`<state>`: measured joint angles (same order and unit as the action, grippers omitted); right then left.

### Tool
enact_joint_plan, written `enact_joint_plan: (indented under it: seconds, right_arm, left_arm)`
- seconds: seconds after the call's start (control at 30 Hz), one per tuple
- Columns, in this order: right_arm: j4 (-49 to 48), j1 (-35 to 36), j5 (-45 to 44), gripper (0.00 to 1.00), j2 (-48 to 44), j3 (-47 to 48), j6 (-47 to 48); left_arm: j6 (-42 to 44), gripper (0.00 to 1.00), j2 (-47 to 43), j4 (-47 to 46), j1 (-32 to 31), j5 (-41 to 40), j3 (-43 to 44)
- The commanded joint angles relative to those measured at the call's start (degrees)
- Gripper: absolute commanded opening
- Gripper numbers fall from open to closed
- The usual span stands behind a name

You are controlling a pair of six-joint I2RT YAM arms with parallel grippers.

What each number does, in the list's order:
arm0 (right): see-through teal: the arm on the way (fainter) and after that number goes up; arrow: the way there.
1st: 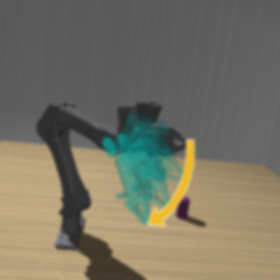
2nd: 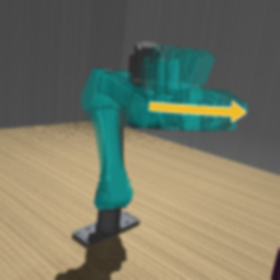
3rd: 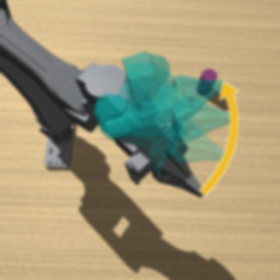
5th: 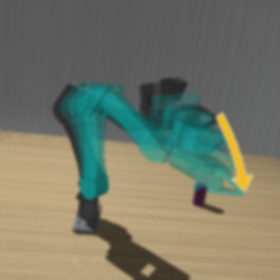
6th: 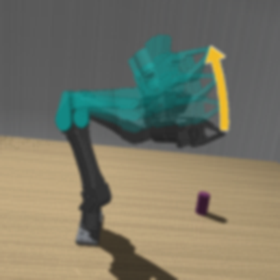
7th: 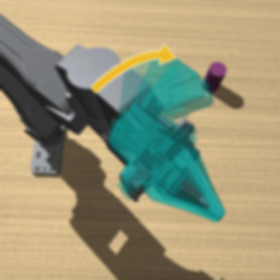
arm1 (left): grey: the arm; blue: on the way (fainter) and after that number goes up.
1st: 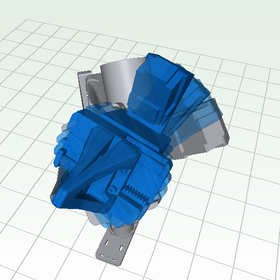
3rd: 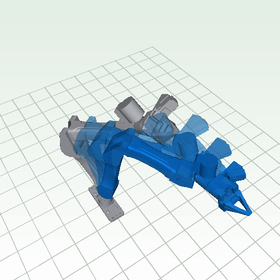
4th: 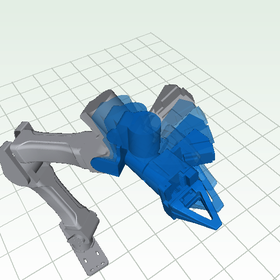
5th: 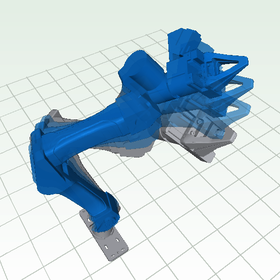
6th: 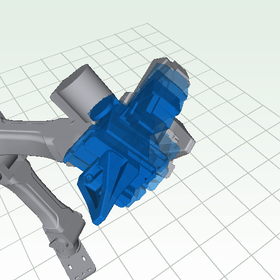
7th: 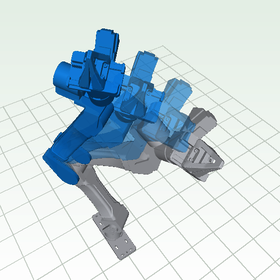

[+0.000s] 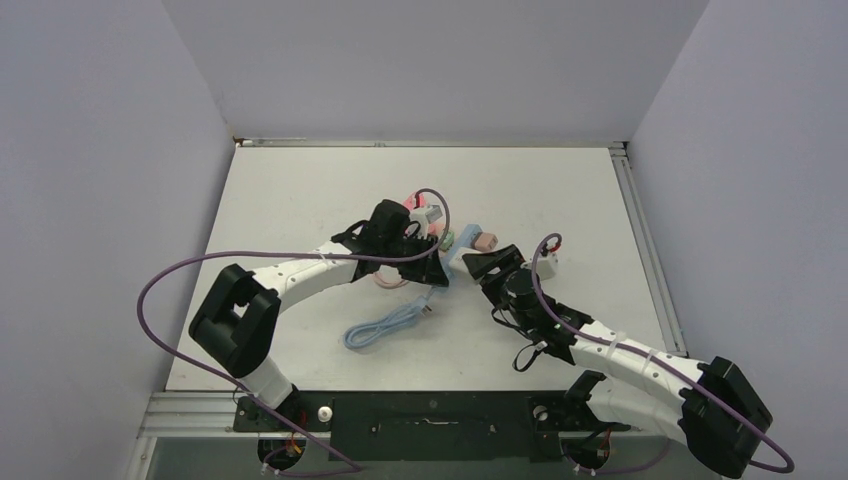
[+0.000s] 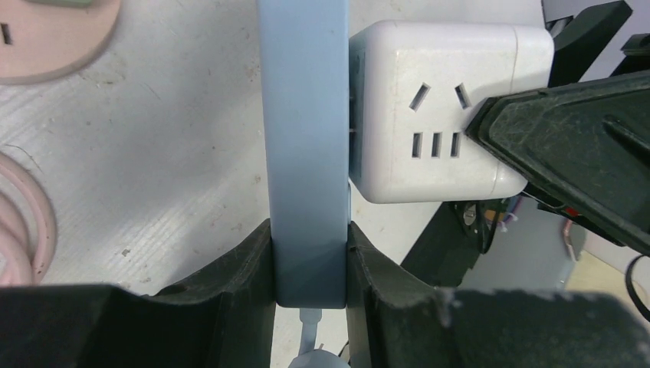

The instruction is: Pull the plug off the socket

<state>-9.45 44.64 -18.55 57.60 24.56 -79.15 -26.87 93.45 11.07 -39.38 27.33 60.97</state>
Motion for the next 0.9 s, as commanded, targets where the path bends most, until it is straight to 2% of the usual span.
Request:
enact_joint_plan:
  seconds: [0.0,0.27,0.33,0.47,0.63,0.7,0.87]
  right_arm:
    - [-2.51,-0.32,0.27,0.13,1.21,-1.93,-0.98]
    - [-3.03,-0.52,0.86,0.12,2.12,-1.71,-1.06]
    - [-3.04,-0.45,0.9,0.12,1.96,-1.66,-1.16]
    - [-3.25,-0.6,1.17,0.12,1.2,-1.15,-1.36]
    - [-3.03,-0.58,1.48,0.12,0.07,-0.16,-1.18]
    - [-2.82,-0.61,1.57,0.12,-0.1,0.03,-1.07]
    - [-2.93,-0.61,1.75,0.11,-0.43,-0.52,-1.55]
  left_arm:
    - [-5.17,0.0,-3.73,-10.19,2.9,7.45,0.11]
    - [-3.67,0.0,-3.85,-9.05,2.86,5.73,0.52]
    - [-1.65,0.0,-3.93,-5.63,2.1,2.01,1.6]
    - [7.58,0.0,-4.31,5.16,-1.29,-11.1,5.95]
    - [13.01,0.0,-4.95,9.87,-4.16,-20.85,7.84]
    - [13.83,0.0,-4.99,10.45,-4.75,-22.26,8.14]
    - [13.2,0.0,-4.82,9.9,-4.76,-19.22,8.07]
